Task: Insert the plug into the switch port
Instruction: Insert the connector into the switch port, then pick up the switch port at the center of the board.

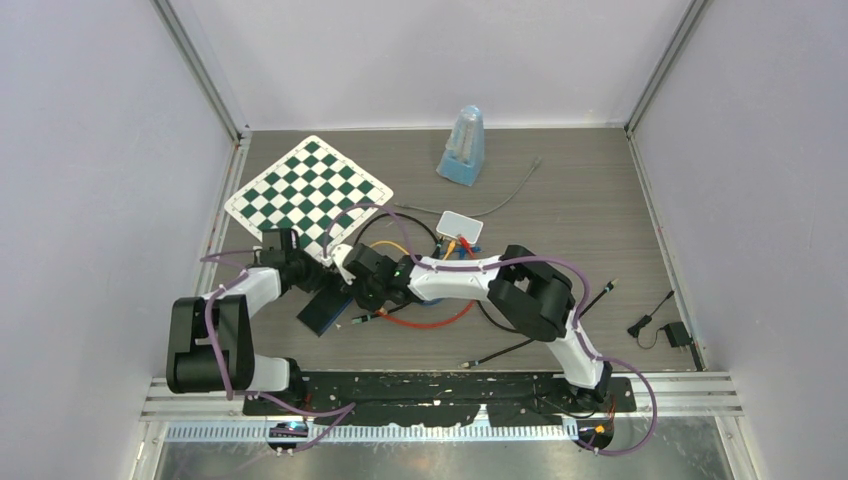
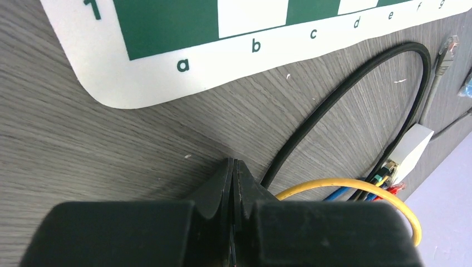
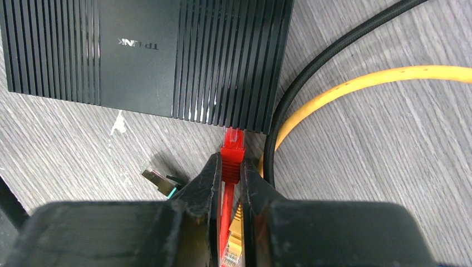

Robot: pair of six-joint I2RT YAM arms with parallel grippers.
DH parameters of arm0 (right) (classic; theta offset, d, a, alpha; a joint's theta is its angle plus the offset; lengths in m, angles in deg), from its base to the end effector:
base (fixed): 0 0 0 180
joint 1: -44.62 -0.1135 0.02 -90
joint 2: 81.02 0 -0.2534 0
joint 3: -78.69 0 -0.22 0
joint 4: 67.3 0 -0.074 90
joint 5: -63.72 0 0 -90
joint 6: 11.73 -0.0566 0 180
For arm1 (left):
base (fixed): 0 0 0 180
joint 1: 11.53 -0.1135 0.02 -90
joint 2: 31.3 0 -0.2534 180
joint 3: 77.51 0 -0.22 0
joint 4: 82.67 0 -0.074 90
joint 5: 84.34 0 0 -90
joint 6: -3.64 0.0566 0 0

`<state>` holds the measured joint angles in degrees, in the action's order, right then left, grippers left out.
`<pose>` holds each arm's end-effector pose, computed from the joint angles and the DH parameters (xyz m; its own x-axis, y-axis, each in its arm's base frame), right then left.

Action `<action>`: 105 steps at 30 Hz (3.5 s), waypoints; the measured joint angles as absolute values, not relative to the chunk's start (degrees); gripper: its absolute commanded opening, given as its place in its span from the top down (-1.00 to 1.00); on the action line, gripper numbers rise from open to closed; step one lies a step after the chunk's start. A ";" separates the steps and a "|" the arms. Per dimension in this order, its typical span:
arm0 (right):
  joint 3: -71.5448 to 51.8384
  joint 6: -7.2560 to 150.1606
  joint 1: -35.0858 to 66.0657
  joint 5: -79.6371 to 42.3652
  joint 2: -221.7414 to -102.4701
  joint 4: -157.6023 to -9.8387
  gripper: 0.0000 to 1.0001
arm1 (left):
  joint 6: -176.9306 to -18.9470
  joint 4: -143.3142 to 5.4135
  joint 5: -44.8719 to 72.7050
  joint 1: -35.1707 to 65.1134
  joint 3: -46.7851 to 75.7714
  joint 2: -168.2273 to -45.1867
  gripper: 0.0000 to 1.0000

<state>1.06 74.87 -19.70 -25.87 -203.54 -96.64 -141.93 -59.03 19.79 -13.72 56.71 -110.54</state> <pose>0.1936 0.4036 0.1521 -0.3825 -0.6585 -0.6481 -0.8821 0.4690 0.0440 0.2266 -0.0052 0.1329 -0.5531 -0.8216 -0.1380 -0.6381 0.5243 -0.5639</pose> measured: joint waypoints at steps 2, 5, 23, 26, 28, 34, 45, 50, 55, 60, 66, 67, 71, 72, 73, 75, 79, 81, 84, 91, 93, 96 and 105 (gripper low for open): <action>-0.43 74.78 -19.81 -26.31 -202.89 -94.72 0.90 | -141.95 -58.75 19.57 -13.68 56.64 -110.32 0.86; -3.19 74.80 -19.96 -27.03 -201.88 -91.14 0.90 | -141.86 -55.03 18.28 -13.33 55.29 -108.62 0.79; -19.80 78.61 -18.56 -31.47 -197.53 -61.30 0.90 | -120.93 -33.00 10.17 -10.36 44.77 -88.12 -0.19; -22.83 79.72 -18.43 -30.70 -196.16 -58.00 0.90 | -113.06 -33.07 10.78 -10.36 44.27 -85.91 -0.20; -24.87 80.62 -18.25 -29.81 -195.15 -55.75 0.89 | -108.38 -32.78 11.74 -10.36 42.92 -85.93 -0.20; -27.86 82.56 -17.88 -26.81 -192.57 -51.49 0.89 | -96.12 -32.91 19.22 -10.99 38.06 -88.07 -0.22; -35.66 83.90 -15.70 -21.11 -185.88 -44.93 0.90 | -86.02 -31.08 38.87 -13.92 37.76 -91.44 -0.20; -39.23 84.00 -13.62 -19.16 -182.15 -42.74 0.89 | -85.98 -29.74 43.39 -13.92 37.74 -91.40 -0.26; -41.50 84.00 -11.76 -16.78 -179.35 -40.27 0.89 | -88.62 -30.73 49.40 -13.92 37.87 -90.78 -0.24; -42.77 84.18 -10.78 -14.57 -177.34 -39.36 0.90 | -93.36 -34.03 55.15 -13.92 39.75 -90.83 -0.18; -42.88 84.66 -10.76 -12.78 -176.14 -39.31 0.90 | -96.25 -35.06 57.82 -13.92 39.88 -91.24 -0.07; -42.88 84.75 -10.76 -12.56 -176.11 -39.27 0.90 | -96.49 -35.08 57.99 -13.90 39.88 -91.33 -0.03; -42.88 85.56 -10.76 -11.73 -176.09 -39.44 0.89 | -96.82 -35.23 58.23 -13.51 39.88 -92.25 0.35; -42.88 85.62 -10.76 -11.69 -176.09 -39.49 0.89 | -96.88 -35.30 58.28 -13.38 39.88 -92.64 0.54; -42.86 85.84 -10.76 -11.45 -176.09 -39.60 0.89 | -96.91 -35.32 58.34 -13.18 39.88 -93.06 0.73; -42.86 86.61 -10.67 -11.03 -175.96 -40.84 0.90 | -96.88 -35.36 58.87 -12.83 39.92 -93.69 0.97; -42.09 88.46 -10.50 -10.31 -175.24 -44.36 0.90 | -96.58 -36.00 59.19 -11.76 40.21 -94.19 1.00; -41.76 89.14 -10.36 -10.29 -175.11 -45.54 0.90 | -96.51 -36.87 59.02 -11.17 40.45 -94.24 1.00; -41.74 90.43 -10.23 -10.31 -175.02 -46.31 0.90 | -96.45 -37.81 59.65 -10.88 40.66 -95.37 1.00; -41.74 95.02 -9.27 -8.93 -173.82 -49.50 0.90 | -96.25 -40.08 61.23 -9.42 40.75 -98.00 1.00; -41.74 96.57 -8.88 -8.41 -173.16 -50.68 0.90 | -96.27 -40.48 62.10 -9.33 40.75 -98.61 1.00; -41.74 98.52 -8.42 -8.08 -172.03 -52.45 0.90 | -96.56 -41.57 62.67 -8.44 40.75 -99.00 1.00; -41.30 105.38 -6.91 -6.86 -171.87 -56.16 0.90 | -97.06 -45.53 62.21 -5.53 41.15 -101.95 1.00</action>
